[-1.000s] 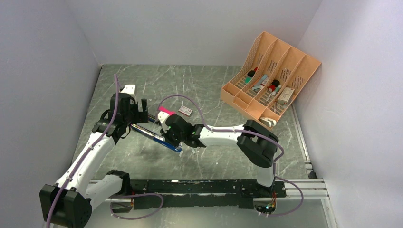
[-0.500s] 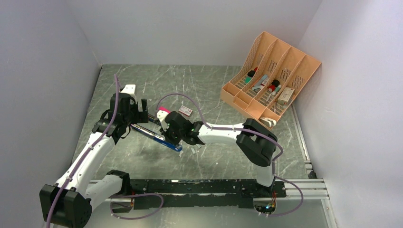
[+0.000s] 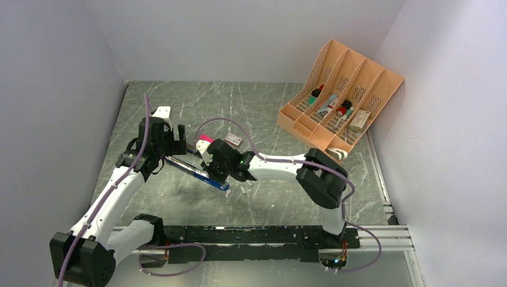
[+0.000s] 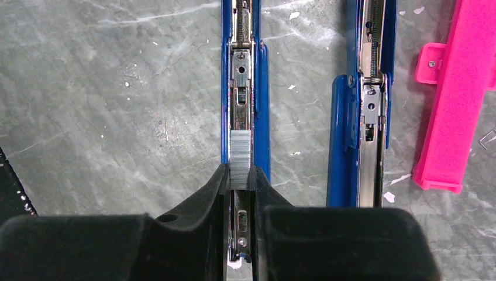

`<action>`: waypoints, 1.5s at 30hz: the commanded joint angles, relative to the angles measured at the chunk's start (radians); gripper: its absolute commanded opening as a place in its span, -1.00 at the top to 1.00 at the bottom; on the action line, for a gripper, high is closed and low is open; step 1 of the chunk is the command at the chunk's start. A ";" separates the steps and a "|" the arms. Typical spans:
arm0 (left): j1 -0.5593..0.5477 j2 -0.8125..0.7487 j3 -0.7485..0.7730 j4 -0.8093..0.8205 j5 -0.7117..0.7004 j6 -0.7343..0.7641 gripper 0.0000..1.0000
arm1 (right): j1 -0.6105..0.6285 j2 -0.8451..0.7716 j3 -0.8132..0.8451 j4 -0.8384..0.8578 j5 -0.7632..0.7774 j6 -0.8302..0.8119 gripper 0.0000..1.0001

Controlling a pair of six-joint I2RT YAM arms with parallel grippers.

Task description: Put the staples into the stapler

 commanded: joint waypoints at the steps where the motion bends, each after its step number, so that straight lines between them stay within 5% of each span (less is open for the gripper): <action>1: -0.007 -0.017 0.002 0.013 0.018 0.010 -0.96 | -0.003 0.023 0.015 -0.030 -0.022 -0.010 0.93; 15: -0.008 -0.019 0.002 0.014 0.020 0.010 -0.96 | -0.019 -0.050 -0.049 0.071 -0.006 0.019 0.42; 45: -0.008 -0.025 0.003 0.013 0.019 0.009 -0.96 | -0.040 0.061 0.021 0.168 -0.041 0.053 0.45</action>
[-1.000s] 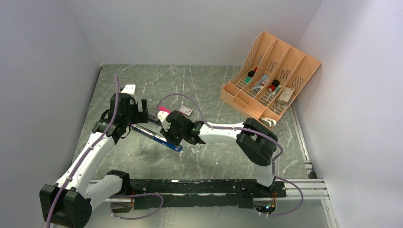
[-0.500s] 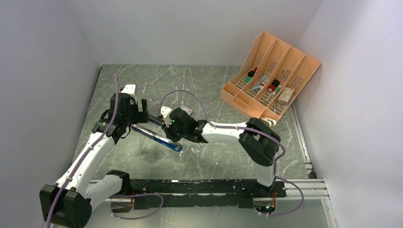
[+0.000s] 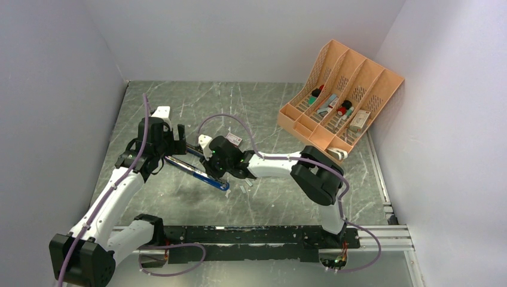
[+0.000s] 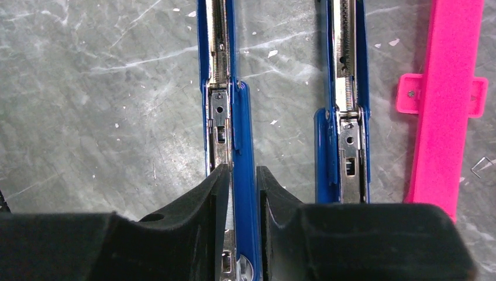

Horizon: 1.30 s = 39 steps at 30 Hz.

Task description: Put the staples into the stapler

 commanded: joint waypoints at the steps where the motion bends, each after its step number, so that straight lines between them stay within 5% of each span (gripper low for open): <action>1: -0.008 -0.016 0.002 0.013 0.018 0.010 -0.96 | -0.003 0.021 0.033 0.016 -0.019 0.005 0.45; 39: -0.008 -0.015 0.000 0.017 0.024 0.012 -0.95 | 0.010 -0.079 -0.088 -0.133 0.018 -0.026 0.45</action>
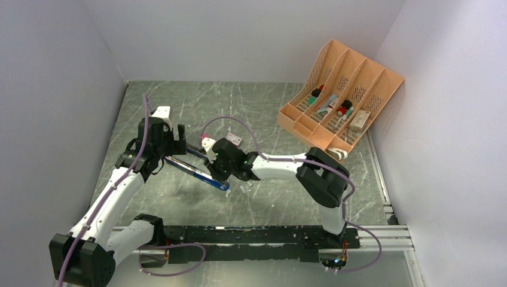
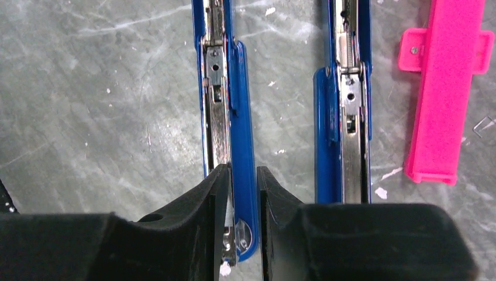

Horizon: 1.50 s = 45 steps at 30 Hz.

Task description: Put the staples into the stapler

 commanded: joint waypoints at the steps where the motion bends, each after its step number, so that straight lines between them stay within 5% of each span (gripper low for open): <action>1: -0.007 -0.015 0.001 0.016 0.020 0.012 -0.95 | 0.008 -0.046 -0.049 -0.080 0.003 -0.019 0.45; 11: -0.007 -0.014 0.002 0.017 0.022 0.013 -0.95 | 0.011 -0.124 -0.122 -0.068 -0.016 -0.018 0.45; 17: -0.007 -0.020 0.006 0.012 0.016 0.010 -0.95 | 0.015 -0.221 -0.170 0.082 0.005 -0.002 0.45; 22: -0.020 -0.029 0.009 0.009 0.005 0.009 -0.94 | 0.028 -0.384 -0.350 0.272 0.158 0.056 0.44; 31: -0.052 -0.035 0.017 -0.003 -0.003 0.004 -0.94 | 0.028 -0.609 -0.675 0.321 0.423 0.228 0.43; 37: -0.064 -0.043 0.015 -0.003 0.000 0.003 -0.93 | 0.087 -0.585 -0.725 0.375 0.437 0.270 0.43; 45: -0.094 -0.040 0.015 -0.001 0.000 0.004 -0.93 | 0.220 -0.460 -0.678 0.382 0.671 0.406 0.37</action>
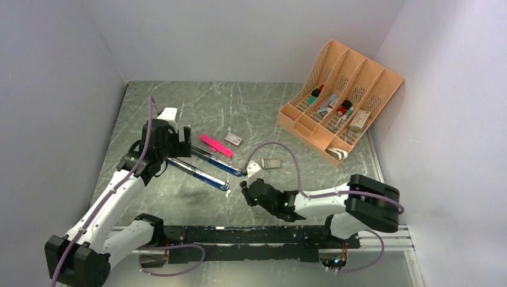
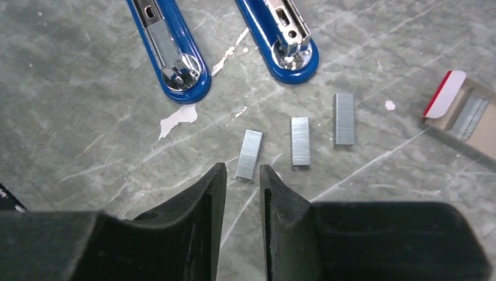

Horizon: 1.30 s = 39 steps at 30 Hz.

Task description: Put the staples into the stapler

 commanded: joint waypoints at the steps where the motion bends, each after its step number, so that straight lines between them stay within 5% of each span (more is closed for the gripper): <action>1: -0.018 -0.012 0.014 0.001 -0.002 0.003 -0.93 | 0.049 0.072 0.052 0.021 0.183 0.121 0.37; 22: -0.036 -0.018 0.010 0.007 -0.004 0.007 -0.94 | 0.074 0.214 0.077 0.031 0.201 0.229 0.39; 33: -0.035 -0.018 0.010 0.009 -0.003 0.008 -0.93 | 0.075 0.185 0.067 -0.029 0.237 0.249 0.87; 39: -0.035 -0.016 0.009 0.009 -0.005 0.007 -0.93 | 0.090 0.063 0.108 0.037 0.214 0.006 0.92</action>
